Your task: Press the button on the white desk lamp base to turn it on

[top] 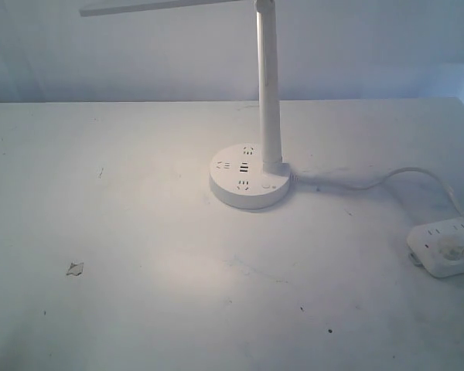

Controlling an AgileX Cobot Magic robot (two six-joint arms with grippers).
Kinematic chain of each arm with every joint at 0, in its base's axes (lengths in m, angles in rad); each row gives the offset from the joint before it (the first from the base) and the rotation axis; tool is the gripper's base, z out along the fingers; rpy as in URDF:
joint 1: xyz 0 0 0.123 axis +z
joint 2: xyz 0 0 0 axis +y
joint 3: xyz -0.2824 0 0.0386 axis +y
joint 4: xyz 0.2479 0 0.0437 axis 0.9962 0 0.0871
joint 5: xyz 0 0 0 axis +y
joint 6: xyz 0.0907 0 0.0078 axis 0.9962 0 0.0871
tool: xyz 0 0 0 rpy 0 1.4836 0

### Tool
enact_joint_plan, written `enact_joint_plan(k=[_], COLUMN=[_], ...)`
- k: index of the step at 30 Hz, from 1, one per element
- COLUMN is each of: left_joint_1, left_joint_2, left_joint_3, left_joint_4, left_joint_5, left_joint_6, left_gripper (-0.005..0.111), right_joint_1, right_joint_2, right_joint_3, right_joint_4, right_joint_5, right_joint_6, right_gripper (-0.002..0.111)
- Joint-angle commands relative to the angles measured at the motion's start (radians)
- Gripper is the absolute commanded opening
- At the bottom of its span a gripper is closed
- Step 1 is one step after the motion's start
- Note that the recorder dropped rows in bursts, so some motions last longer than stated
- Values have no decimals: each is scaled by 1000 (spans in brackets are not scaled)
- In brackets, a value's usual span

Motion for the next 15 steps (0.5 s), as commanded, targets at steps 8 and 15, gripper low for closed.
enact_joint_plan(k=[8, 15], left_joint_1=[3, 3], left_joint_2=[-5, -5], left_joint_3=[4, 4], left_joint_4=[-10, -10], left_joint_5=[7, 7], left_joint_6=[-2, -2], left_gripper=[0, 0], right_joint_1=[3, 3], right_joint_2=[-6, -6], right_joint_3=[4, 4], right_joint_4=[-158, -160], right_joint_5=[133, 142], right_joint_6=[266, 343], right_gripper=[0, 0])
